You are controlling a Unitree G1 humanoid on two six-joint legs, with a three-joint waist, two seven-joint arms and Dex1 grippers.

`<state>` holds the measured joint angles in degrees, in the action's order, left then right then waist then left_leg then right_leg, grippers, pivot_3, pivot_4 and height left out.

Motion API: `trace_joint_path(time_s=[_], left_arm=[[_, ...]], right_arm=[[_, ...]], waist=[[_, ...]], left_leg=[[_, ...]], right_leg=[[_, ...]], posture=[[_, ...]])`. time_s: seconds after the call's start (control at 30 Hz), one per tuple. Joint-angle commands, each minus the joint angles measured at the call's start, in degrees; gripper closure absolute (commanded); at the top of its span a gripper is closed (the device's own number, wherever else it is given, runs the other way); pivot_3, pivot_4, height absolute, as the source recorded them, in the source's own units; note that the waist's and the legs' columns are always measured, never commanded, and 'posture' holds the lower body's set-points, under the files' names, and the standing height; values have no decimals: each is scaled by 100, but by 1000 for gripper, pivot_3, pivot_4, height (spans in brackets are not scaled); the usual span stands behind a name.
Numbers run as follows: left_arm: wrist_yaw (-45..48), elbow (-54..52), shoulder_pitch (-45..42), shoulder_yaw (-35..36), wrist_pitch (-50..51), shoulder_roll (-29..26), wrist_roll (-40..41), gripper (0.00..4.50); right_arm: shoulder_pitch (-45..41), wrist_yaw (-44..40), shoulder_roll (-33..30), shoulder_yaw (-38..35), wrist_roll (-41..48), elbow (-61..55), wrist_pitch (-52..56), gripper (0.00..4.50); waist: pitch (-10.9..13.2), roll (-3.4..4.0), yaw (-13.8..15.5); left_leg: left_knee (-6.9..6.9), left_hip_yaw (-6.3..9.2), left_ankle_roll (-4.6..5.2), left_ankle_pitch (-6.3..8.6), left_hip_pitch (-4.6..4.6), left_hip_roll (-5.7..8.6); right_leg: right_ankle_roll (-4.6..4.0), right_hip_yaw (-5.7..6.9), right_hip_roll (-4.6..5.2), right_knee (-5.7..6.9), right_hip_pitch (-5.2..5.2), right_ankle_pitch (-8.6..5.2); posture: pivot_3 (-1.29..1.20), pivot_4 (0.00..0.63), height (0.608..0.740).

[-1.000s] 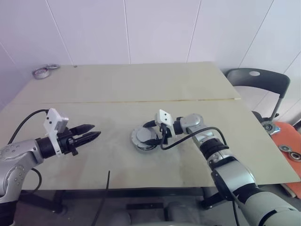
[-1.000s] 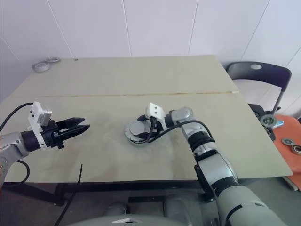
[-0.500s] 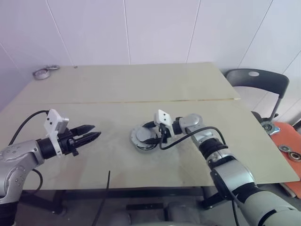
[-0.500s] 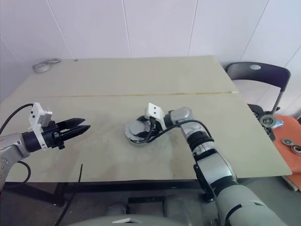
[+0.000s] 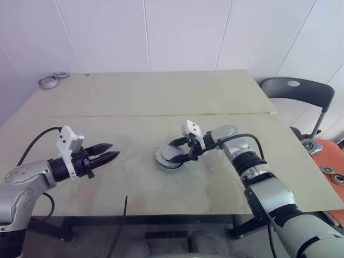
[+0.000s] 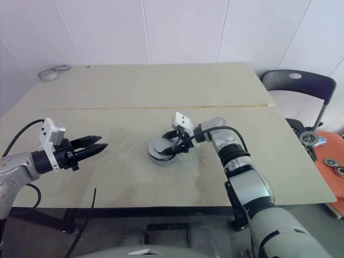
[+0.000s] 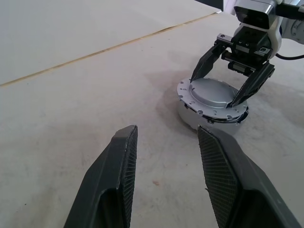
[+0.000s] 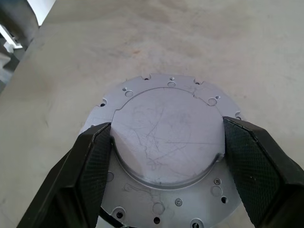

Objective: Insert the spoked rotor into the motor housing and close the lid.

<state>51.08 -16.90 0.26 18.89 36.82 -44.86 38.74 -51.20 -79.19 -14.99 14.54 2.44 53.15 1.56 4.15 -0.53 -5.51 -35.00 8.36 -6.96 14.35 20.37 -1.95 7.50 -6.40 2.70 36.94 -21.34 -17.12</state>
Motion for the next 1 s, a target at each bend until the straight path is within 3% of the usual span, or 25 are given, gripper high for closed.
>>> trace_joint_path(time_s=[0.03, 1.0], left_arm=[[-3, -62, -76, 84, -88, -31, 5, 2384], [-35, -111, -94, 90, -53, -53, 28, 2384]], right_arm=[[-94, -7, -150, -44, -87, -53, -145, 1240], [67, -372, -118, 450, -556, -224, -983, 1240]], waist=[[0, 0, -2], [-1, -1, -13]], left_leg=[[0, 0, 0, 0, 0, 0], [2, 0, 0, 0, -4, 0]], right_leg=[[0, 0, 0, 0, 0, 0], [0, 0, 0, -1, 3, 0]], posture=[[0, 0, 740], [0, 0, 740]])
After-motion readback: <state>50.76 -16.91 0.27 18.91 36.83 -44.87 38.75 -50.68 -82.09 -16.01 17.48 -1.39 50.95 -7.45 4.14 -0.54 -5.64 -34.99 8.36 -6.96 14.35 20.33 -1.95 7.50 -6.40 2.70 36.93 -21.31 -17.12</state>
